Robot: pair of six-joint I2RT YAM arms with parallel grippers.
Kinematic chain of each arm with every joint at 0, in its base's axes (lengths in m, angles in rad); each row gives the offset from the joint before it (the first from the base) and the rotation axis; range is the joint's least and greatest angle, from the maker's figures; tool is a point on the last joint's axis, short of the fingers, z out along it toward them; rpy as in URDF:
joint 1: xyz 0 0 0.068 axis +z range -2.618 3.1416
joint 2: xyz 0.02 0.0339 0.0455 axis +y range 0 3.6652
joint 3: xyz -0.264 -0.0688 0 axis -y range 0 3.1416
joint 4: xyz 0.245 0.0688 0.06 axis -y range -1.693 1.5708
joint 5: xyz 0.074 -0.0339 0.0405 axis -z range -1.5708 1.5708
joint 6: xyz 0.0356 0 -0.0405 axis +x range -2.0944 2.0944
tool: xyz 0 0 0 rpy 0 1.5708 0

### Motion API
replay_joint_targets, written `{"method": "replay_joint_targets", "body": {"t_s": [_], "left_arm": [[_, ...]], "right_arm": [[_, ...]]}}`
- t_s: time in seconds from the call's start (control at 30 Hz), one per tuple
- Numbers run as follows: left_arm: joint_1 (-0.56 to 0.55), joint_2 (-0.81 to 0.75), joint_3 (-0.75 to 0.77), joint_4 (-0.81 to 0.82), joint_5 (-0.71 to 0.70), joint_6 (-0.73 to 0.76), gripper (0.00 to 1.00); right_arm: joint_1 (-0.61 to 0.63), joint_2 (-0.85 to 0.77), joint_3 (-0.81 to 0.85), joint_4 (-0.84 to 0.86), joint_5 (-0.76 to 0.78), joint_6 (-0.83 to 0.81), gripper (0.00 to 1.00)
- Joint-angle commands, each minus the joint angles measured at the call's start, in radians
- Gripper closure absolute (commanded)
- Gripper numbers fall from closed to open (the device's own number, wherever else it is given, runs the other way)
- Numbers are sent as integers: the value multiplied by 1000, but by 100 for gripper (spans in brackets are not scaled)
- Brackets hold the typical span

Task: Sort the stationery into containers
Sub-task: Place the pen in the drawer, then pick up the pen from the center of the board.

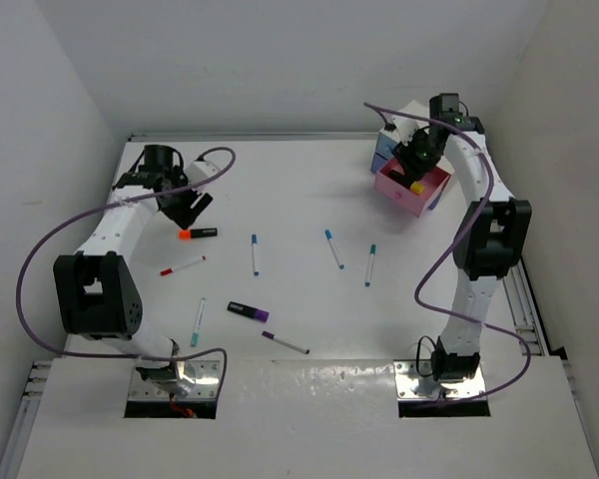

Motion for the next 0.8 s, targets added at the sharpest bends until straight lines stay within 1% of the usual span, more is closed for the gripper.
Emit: {"method": "replay_joint_targets", "body": {"t_s": [0.0,0.03,0.17,0.3,0.4,0.5,0.7,0.77], "left_arm": [[29,40,22,29,105,197,27],[35,64,20,30,119,222,28],[70,146,37,18,168,351,32],[89,247,95,-32,231,399,34],[98,292,98,-28,232,414,35],[107,308,78,15,237,423,36],[109,344,49,29,243,452,37],[109,342,29,61,245,455,37]], "right_arm": [[-2,-94,95,18,-92,132,51],[-2,-108,101,24,-115,163,51],[-4,-210,66,50,-293,330,50],[-5,-273,51,44,-407,457,47],[-7,-299,41,21,-473,535,44],[-8,-327,0,23,-525,617,42],[-8,-375,-84,56,-557,664,40],[-8,-378,-100,60,-559,675,40]]}}
